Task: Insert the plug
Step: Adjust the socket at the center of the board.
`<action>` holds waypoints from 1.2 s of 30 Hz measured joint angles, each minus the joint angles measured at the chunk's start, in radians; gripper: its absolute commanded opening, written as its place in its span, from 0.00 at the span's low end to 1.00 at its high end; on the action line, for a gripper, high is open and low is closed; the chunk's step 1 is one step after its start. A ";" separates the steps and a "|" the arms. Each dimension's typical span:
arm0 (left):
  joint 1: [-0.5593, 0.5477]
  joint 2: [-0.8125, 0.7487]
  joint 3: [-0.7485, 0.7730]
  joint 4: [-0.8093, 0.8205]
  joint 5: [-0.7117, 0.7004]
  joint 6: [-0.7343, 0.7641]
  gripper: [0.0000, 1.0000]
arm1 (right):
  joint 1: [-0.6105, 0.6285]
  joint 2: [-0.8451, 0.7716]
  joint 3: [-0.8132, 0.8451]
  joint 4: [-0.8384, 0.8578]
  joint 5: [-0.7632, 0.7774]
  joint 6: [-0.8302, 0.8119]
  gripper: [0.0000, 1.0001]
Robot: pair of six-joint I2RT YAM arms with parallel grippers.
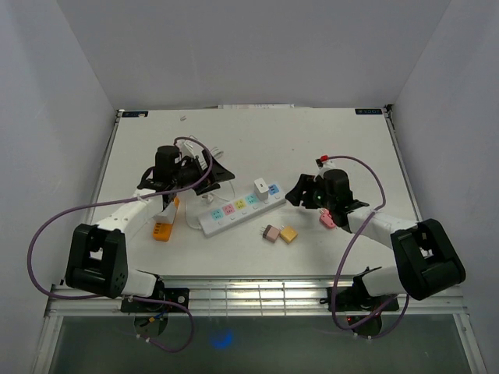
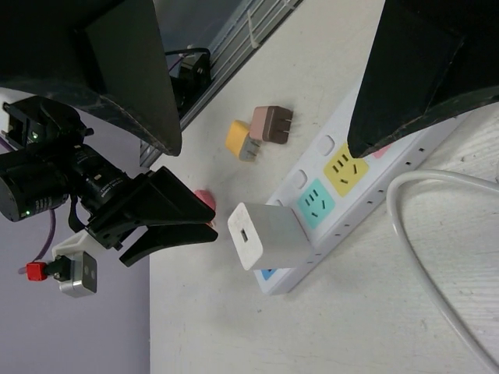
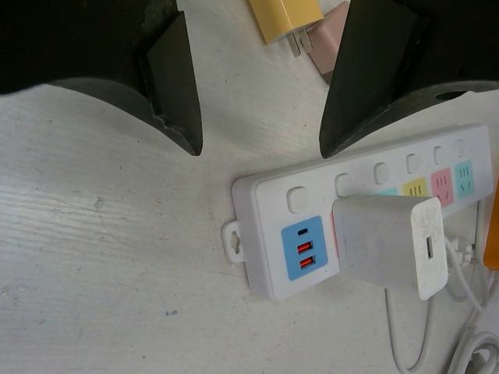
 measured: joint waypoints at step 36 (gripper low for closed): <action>-0.069 0.132 -0.288 0.295 -0.216 -0.077 0.94 | 0.053 0.511 0.398 0.080 -0.037 0.097 0.47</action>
